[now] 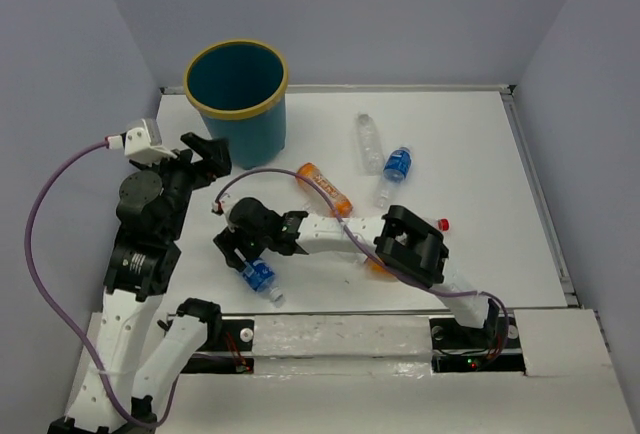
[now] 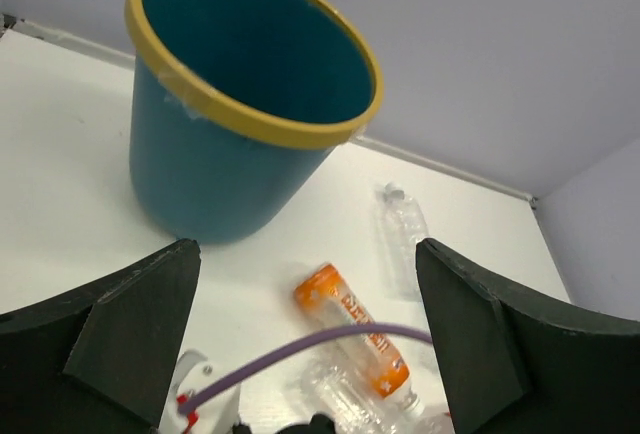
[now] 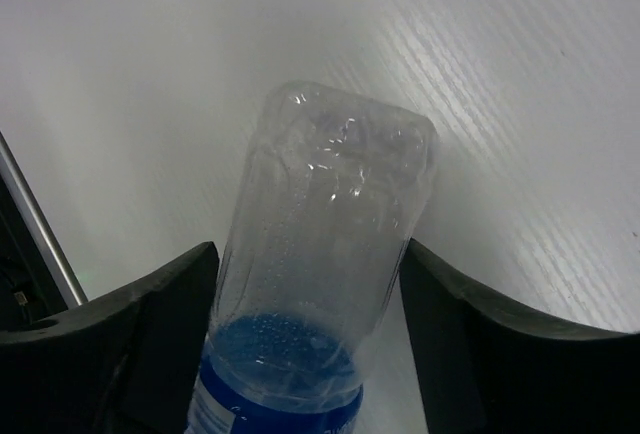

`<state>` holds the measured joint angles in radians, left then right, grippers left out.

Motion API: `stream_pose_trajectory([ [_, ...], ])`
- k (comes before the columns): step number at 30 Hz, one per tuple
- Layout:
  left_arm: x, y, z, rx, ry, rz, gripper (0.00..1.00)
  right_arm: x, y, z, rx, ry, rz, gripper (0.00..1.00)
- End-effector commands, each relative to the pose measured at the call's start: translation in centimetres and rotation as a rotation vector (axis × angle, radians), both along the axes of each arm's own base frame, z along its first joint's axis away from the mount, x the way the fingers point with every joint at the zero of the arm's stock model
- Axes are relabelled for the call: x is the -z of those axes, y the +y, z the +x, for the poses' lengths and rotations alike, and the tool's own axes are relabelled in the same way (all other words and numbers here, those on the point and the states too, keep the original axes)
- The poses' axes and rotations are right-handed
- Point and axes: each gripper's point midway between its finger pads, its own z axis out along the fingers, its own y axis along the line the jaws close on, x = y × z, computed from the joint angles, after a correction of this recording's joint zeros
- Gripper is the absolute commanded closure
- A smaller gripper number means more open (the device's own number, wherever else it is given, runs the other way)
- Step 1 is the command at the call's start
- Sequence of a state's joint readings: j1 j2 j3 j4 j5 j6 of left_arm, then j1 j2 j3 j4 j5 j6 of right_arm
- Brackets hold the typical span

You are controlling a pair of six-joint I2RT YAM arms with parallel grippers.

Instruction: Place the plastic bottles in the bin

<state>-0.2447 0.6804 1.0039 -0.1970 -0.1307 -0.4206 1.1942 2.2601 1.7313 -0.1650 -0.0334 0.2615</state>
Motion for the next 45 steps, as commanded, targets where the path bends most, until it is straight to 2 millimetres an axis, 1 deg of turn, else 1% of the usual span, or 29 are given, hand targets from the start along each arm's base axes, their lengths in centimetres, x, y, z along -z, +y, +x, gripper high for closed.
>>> stream_pose_trajectory([
  [1,2.3,0.7,-2.6,0.008,0.033,0.052,0.01,-3.7,1.5,1.3,0.03,-0.077,0.061,0.39],
  [4,2.7,1.2,-3.3,-0.001,0.032,0.078,0.01,-6.4,1.7,1.7,0.026,-0.114,0.1,0.47],
  [8,2.1,1.6,-4.0,-0.017,0.015,0.083,0.01,-11.2,-0.1,2.7,0.093,-0.201,0.147,0.53],
  [9,1.8,1.7,-4.1,-0.019,0.008,0.077,0.01,-14.1,-0.8,2.8,0.108,-0.232,0.188,0.53],
  [11,0.7,1.8,-4.6,-0.024,-0.028,0.049,0.01,-15.8,-2.9,4.8,0.159,-0.27,0.197,0.55],
  [12,0.5,1.5,-4.8,-0.008,-0.044,0.036,0.01,-18.2,-4.6,6.3,0.199,-0.291,0.231,0.56],
  [13,0.4,1.5,-4.8,-0.006,-0.051,0.028,0.01,-19.9,-4.9,6.2,0.201,-0.304,0.26,0.56],
  [15,0.4,1.1,-5.0,0.014,-0.053,0.011,0.01,-22.7,-6.8,8.8,0.24,-0.338,0.307,0.58],
  [16,0.8,0.9,-5.0,0.019,-0.045,0.007,0.01,-25.7,-7.6,9.4,0.249,-0.374,0.355,0.59],
  [17,1.0,0.8,-5.0,0.022,-0.042,0.005,0.01,-27.3,-8.7,11.0,0.275,-0.401,0.374,0.59],
  [19,1.5,0.9,-5.1,0.012,-0.029,-0.002,0.01,-30.2,-9.5,12.4,0.296,-0.454,0.41,0.59],
  [20,1.7,0.7,-5.3,0.019,-0.027,-0.006,0.02,-32.8,-9.8,13.4,0.309,-0.504,0.441,0.59],
  [22,2.5,0.5,-5.2,0.023,-0.011,-0.02,0.02,-35.2,-10.8,15.6,0.357,-0.562,0.462,0.59],
  [24,3.1,-0.1,-5.2,0.042,-0.002,-0.037,0.02,-38.7,-11.2,17.7,0.388,-0.638,0.52,0.59],
  [26,4.4,-0.7,-5.0,0.063,0.026,-0.043,0.02,-40.7,-11.4,19.1,0.412,-0.684,0.569,0.59],
  [27,4.8,-1.3,-4.9,0.087,0.036,-0.048,0.03,-42.8,-11.2,19.9,0.425,-0.726,0.643,0.59],
  [29,6.5,-2.5,-4.6,0.133,0.076,-0.066,0.03,-45.6,-11.8,21.2,0.456,-0.794,0.747,0.59],
  [31,8.0,-3.8,-4.4,0.184,0.108,-0.081,0.03,-46.8,-11.5,22.4,0.468,-0.836,0.811,0.59],
  [32,8.8,-4.7,-4.4,0.219,0.135,-0.107,0.03,-48.4,-12.2,22.8,0.492,-0.881,0.881,0.6],
  [33,9.1,-5.4,-4.3,0.246,0.139,-0.128,0.03,-47.4,-11.3,23.7,0.499,-0.885,0.889,0.6],
  [34,10.9,-6.7,-4.5,0.305,0.183,-0.14,0.04,-47.6,-11.6,24.5,0.516,-0.907,0.913,0.6],
  [35,11.9,-8.0,-4.8,0.359,0.219,-0.175,0.04,-50.0,-12.8,24.6,0.544,-0.948,0.999,0.6],
  [37,14.4,-10.0,-5.3,0.445,0.276,-0.215,0.04,-50.5,-13.0,25.5,0.557,-0.971,1.064,0.6],
  [38,15.3,-10.7,-5.6,0.474,0.304,-0.24,0.04,-50.4,-13.2,26.6,0.574,-0.979,1.116,0.6],
  [39,16.5,-11.3,-5.9,0.503,0.332,-0.243,0.04,-48.2,-12.3,28.1,0.577,-0.959,1.113,0.6],
  [40,17.2,-11.4,-6.0,0.509,0.35,-0.245,0.04,-50.2,-13.0,27.2,0.571,-0.962,1.175,0.6],
  [41,17.8,-11.6,-6.1,0.515,0.368,-0.245,0.04,-48.8,-12.9,28.5,0.578,-0.946,1.191,0.6],
  [42,18.4,-11.7,-6.1,0.516,0.388,-0.246,0.04,-49.1,-13.8,28.7,0.584,-0.971,1.242,0.6],
  [45,20.4,-12.1,-6.3,0.526,0.439,-0.252,0.03,-46.5,-13.2,30.5,0.604,-0.933,1.228,0.6],
])
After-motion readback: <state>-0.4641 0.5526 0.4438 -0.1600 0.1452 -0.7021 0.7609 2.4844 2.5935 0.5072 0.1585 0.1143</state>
